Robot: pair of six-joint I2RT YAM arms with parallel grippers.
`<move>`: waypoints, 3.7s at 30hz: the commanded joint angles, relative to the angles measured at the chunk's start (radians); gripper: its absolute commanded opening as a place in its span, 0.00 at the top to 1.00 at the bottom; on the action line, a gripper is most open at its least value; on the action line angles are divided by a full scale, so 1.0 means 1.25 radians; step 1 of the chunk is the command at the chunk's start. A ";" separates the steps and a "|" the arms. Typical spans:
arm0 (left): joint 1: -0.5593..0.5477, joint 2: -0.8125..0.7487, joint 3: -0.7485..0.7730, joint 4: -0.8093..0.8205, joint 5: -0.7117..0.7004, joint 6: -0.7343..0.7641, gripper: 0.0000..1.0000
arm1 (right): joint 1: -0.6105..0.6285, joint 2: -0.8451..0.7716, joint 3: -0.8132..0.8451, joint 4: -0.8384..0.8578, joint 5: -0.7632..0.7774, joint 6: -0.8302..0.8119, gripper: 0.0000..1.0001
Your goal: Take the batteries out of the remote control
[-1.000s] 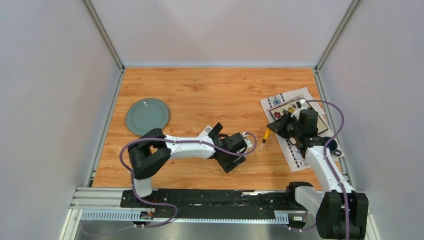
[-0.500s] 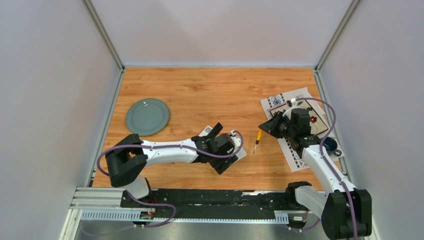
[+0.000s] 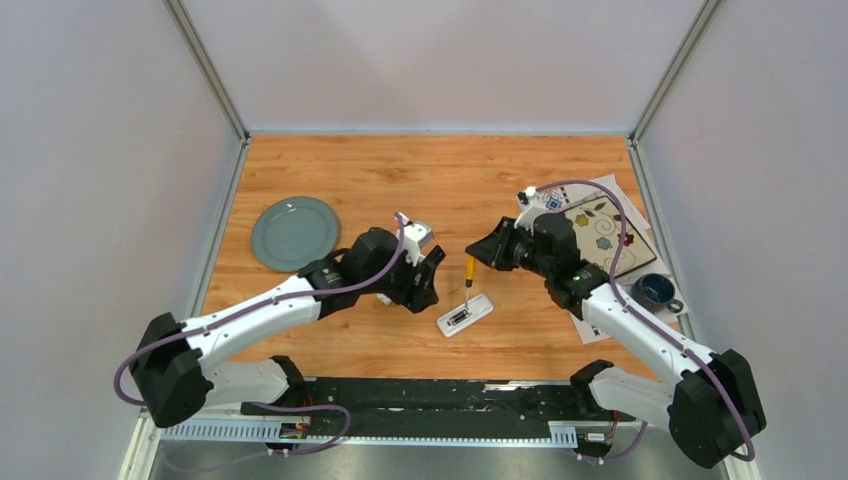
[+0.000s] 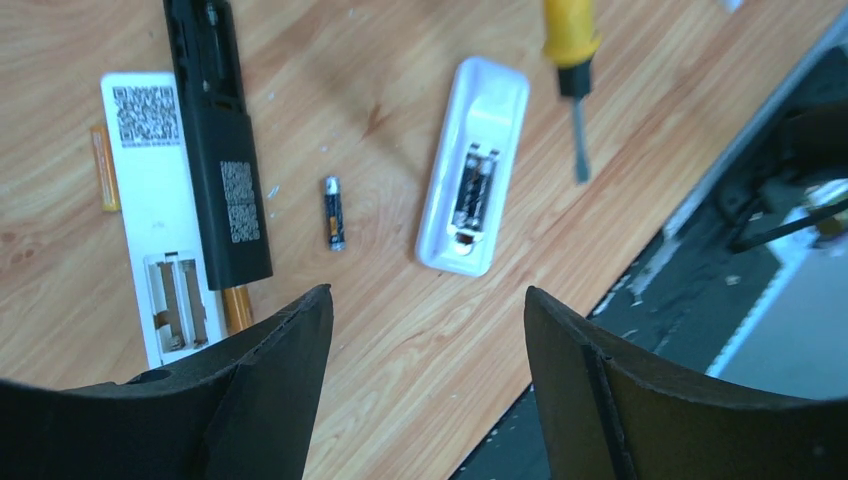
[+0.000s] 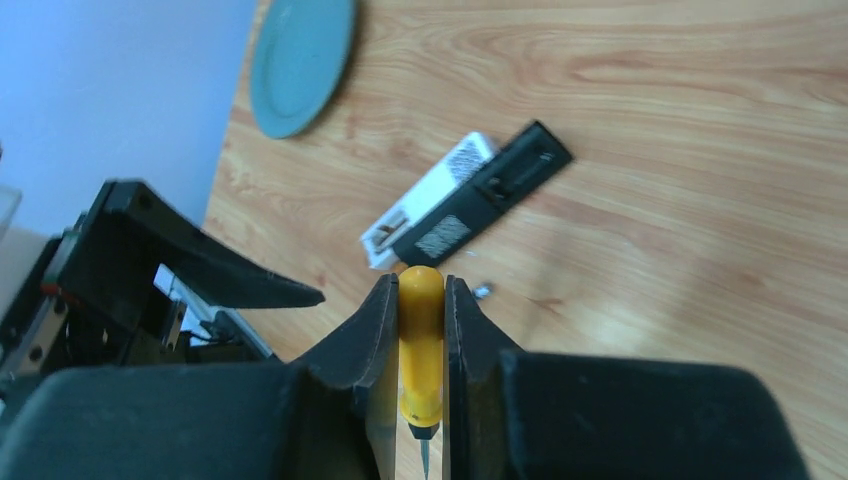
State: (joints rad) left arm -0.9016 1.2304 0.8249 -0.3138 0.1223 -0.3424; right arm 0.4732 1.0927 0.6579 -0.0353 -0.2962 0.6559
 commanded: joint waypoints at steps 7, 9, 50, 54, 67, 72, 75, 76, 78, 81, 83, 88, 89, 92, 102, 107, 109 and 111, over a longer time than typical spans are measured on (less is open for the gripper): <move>0.062 -0.108 0.013 0.194 0.258 -0.087 0.23 | 0.101 -0.140 0.030 0.209 0.080 0.014 1.00; 0.062 -0.090 0.024 0.210 0.275 -0.094 0.23 | 0.105 -0.160 0.042 0.204 0.086 0.016 1.00; 0.117 -0.114 0.027 0.117 0.213 -0.050 1.00 | 0.104 -0.140 0.120 0.031 0.064 -0.007 0.00; 0.119 -0.129 0.051 0.072 0.244 -0.017 1.00 | 0.102 -0.131 0.133 0.064 -0.013 -0.036 0.00; 0.119 -0.135 0.089 0.104 0.359 -0.016 1.00 | 0.102 -0.053 0.160 0.172 -0.200 -0.003 0.13; 0.119 -0.122 0.089 0.116 0.394 -0.024 1.00 | 0.102 -0.021 0.152 0.229 -0.246 0.042 0.31; 0.119 -0.120 0.084 0.127 0.402 -0.028 1.00 | 0.102 -0.013 0.154 0.253 -0.267 0.053 0.37; 0.119 -0.120 0.083 0.129 0.404 -0.028 1.00 | 0.104 -0.011 0.154 0.256 -0.270 0.053 0.41; 0.119 -0.118 0.081 0.131 0.411 -0.029 1.00 | 0.104 -0.011 0.154 0.260 -0.272 0.053 0.48; 0.119 -0.117 0.082 0.130 0.411 -0.028 1.00 | 0.104 -0.014 0.155 0.260 -0.274 0.052 0.63; 0.119 -0.118 0.082 0.128 0.408 -0.027 1.00 | 0.102 -0.016 0.155 0.259 -0.276 0.051 0.72; 0.119 -0.124 0.082 0.120 0.382 -0.019 1.00 | 0.104 -0.021 0.154 0.247 -0.277 0.043 0.95; 0.119 -0.124 0.082 0.118 0.377 -0.019 1.00 | 0.102 -0.023 0.154 0.244 -0.278 0.042 0.98; 0.119 -0.127 0.084 0.109 0.367 -0.016 1.00 | 0.104 -0.025 0.154 0.238 -0.278 0.037 1.00; 0.119 -0.141 0.094 0.066 0.342 0.012 1.00 | 0.102 -0.069 0.150 0.172 -0.245 -0.001 0.45; 0.119 -0.134 0.096 0.067 0.349 0.011 1.00 | 0.102 -0.070 0.149 0.179 -0.265 0.002 0.39; 0.119 -0.134 0.098 0.067 0.354 0.011 1.00 | 0.102 -0.064 0.147 0.186 -0.273 0.004 0.44; 0.119 -0.133 0.098 0.072 0.356 0.013 1.00 | 0.102 -0.056 0.146 0.190 -0.280 0.003 0.50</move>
State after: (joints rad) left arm -0.7567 1.0824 0.9012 -0.2440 0.5568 -0.3492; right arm 0.6006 1.0164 0.8127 0.1749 -0.6155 0.6724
